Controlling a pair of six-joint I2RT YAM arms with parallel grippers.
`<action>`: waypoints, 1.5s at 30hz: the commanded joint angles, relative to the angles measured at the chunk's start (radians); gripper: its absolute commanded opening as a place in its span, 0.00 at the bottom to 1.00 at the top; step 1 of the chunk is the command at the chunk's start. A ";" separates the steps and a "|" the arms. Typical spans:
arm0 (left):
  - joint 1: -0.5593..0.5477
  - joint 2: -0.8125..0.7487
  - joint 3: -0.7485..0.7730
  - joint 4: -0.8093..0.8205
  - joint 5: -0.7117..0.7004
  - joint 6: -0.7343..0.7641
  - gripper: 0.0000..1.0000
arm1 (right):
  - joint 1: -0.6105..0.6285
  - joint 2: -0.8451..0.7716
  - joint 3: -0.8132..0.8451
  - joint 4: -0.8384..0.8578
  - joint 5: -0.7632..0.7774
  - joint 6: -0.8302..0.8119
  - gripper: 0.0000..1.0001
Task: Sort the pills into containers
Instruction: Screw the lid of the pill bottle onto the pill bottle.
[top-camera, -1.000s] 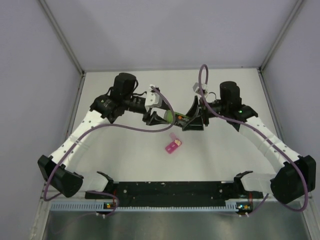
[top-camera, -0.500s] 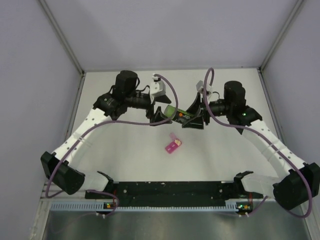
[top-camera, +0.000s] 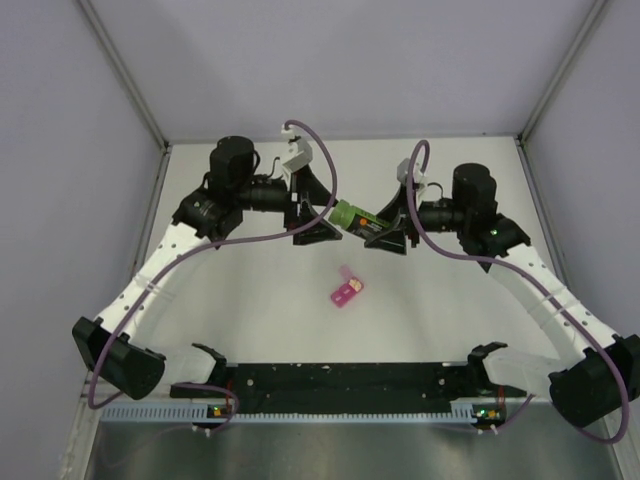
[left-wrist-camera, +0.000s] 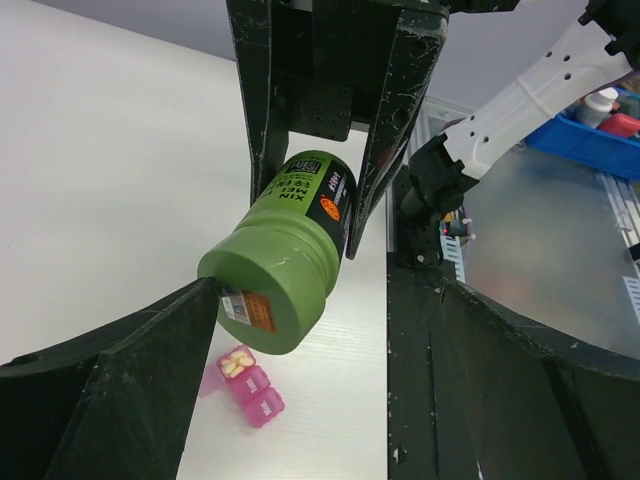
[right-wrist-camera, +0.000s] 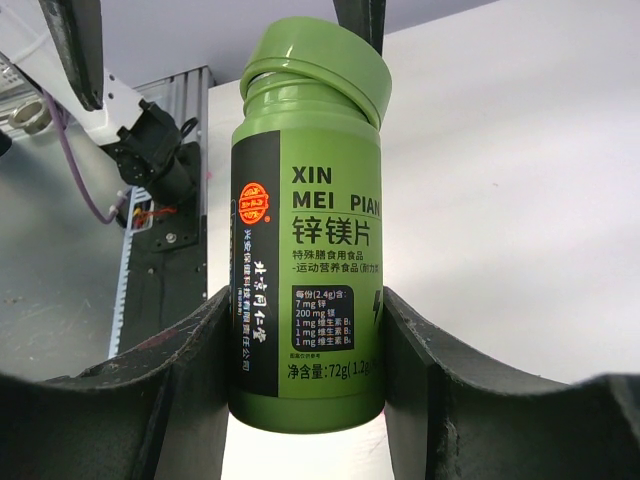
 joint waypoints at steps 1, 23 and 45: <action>0.001 -0.020 -0.025 0.084 0.057 -0.076 0.99 | 0.008 -0.034 0.056 0.022 0.023 -0.017 0.00; 0.056 -0.014 -0.079 0.257 -0.066 -0.356 0.99 | 0.007 -0.054 0.044 0.022 0.006 -0.026 0.00; 0.098 0.060 -0.155 0.512 0.072 -0.737 0.98 | 0.007 -0.041 0.042 0.022 0.009 -0.032 0.00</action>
